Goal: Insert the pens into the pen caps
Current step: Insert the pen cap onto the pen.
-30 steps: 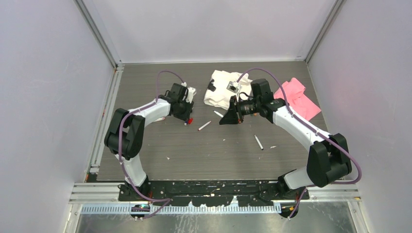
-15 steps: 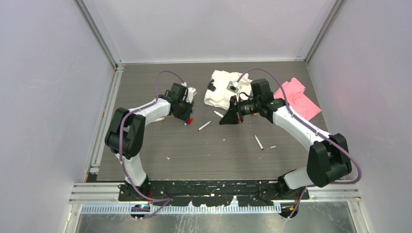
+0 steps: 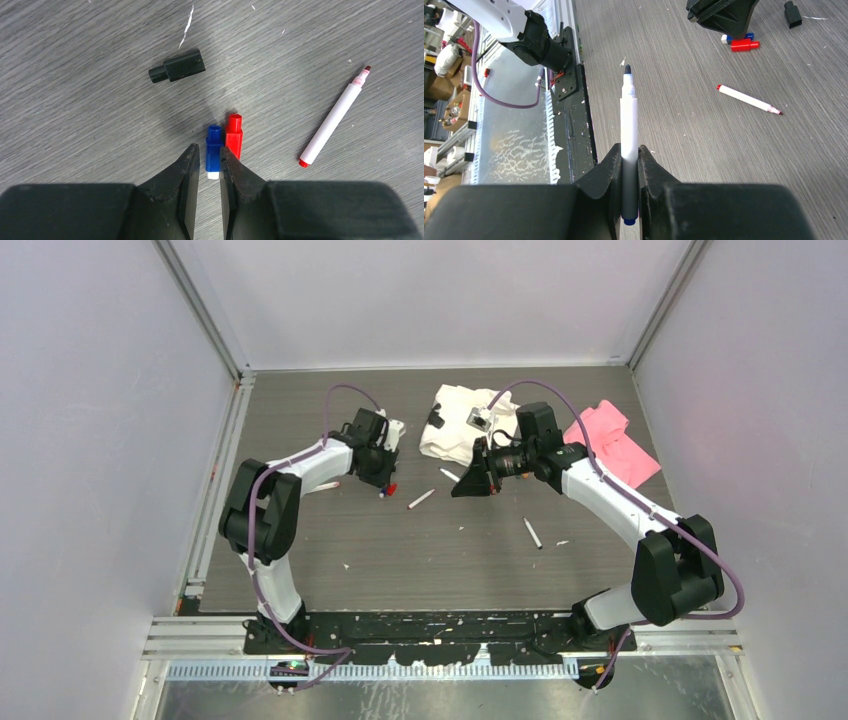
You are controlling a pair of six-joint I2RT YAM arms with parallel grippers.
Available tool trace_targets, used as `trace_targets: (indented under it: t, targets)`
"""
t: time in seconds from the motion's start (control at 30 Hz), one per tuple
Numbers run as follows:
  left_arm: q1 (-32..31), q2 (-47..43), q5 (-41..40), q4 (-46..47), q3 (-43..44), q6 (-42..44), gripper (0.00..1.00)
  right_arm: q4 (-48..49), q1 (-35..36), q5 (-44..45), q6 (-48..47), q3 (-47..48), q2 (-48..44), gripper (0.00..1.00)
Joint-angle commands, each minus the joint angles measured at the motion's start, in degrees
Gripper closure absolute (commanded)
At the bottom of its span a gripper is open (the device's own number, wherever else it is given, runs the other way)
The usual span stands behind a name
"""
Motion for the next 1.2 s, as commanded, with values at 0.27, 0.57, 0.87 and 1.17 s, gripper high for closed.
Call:
trace_targets:
  t: [0.27,0.57,0.87,1.17]
  targets:
    - [0.26,1.48,2.72,-4.25,0.99,1.52,0.74,1.24,-0.15,-1.49,0.71,2.54,-0.52,0.99]
    - [0.26,2.32,1.17,-4.24,1.22,1.53,0.75,1.42,-0.23,-1.66,0.89,2.43,-0.74,0.99]
    - [0.26,-0.80,-0.15,-3.15,-0.29,1.39,0.99,1.14,-0.28,-1.77,-0.06,2.29,-0.96,0.99]
    - [0.26,-15.23,4.40,1.56,-7.00,-1.87,0.99,-3.70,-0.25,1.28,-10.41,1.71,-4.13,0.99]
